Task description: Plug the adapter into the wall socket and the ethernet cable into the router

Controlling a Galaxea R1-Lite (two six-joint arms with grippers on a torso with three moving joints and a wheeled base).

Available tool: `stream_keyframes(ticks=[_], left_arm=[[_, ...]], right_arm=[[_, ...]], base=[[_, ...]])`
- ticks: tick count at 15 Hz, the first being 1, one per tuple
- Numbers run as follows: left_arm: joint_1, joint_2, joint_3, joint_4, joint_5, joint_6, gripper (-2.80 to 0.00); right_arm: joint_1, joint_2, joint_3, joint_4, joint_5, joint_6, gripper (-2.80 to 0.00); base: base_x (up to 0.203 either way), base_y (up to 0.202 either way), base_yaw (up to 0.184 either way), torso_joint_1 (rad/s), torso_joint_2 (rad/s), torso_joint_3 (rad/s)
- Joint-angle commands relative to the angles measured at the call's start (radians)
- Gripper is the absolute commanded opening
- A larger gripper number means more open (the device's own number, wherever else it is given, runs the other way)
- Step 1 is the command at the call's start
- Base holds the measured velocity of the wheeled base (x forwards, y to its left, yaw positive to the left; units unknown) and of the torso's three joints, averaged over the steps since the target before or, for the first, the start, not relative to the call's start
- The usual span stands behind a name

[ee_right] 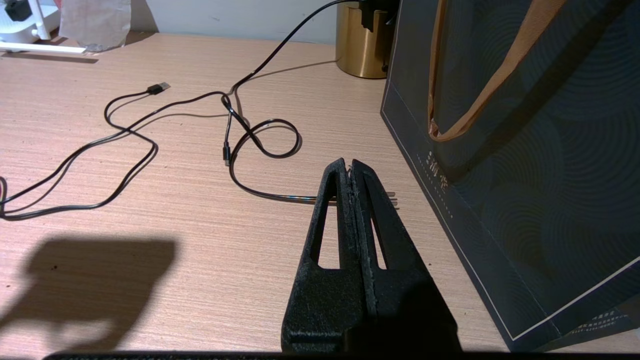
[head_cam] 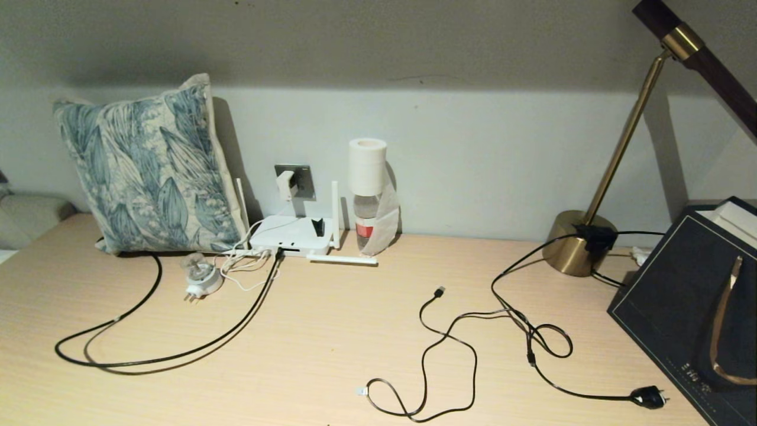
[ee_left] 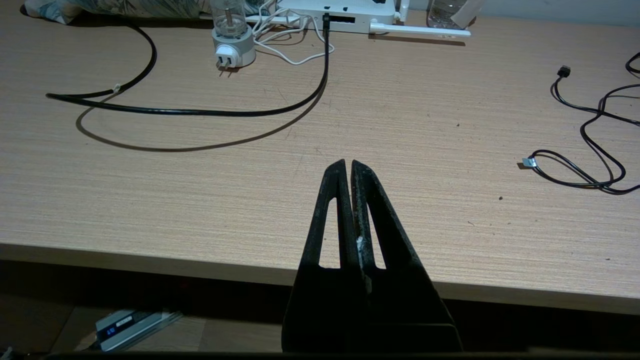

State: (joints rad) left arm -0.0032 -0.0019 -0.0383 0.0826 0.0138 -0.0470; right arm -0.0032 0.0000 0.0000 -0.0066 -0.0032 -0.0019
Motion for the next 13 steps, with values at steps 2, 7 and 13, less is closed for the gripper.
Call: stream_keyframes(ticks=[2,7,13], left_arm=[[0.0,0.002,0.0,0.0,0.0,-0.001,-2.8],[0.0,0.002,0.001,-0.001,0.0,-0.001,-2.8],[0.0,0.003,0.0,0.0,0.0,-0.001,-2.8]], right_arm=[[0.0,0.002,0.0,-0.001,0.0,-0.001,-2.8],[0.0,0.002,0.002,-0.003,-0.001,0.002,-2.8],[0.0,0.002,0.0,-0.003,0.0,-0.007,-2.8]], base=[[0.0,0.0,0.0,0.0,0.0,0.0],[0.0,0.0,0.0,0.0,0.0,0.0],[0.0,0.0,0.0,0.0,0.0,0.0]])
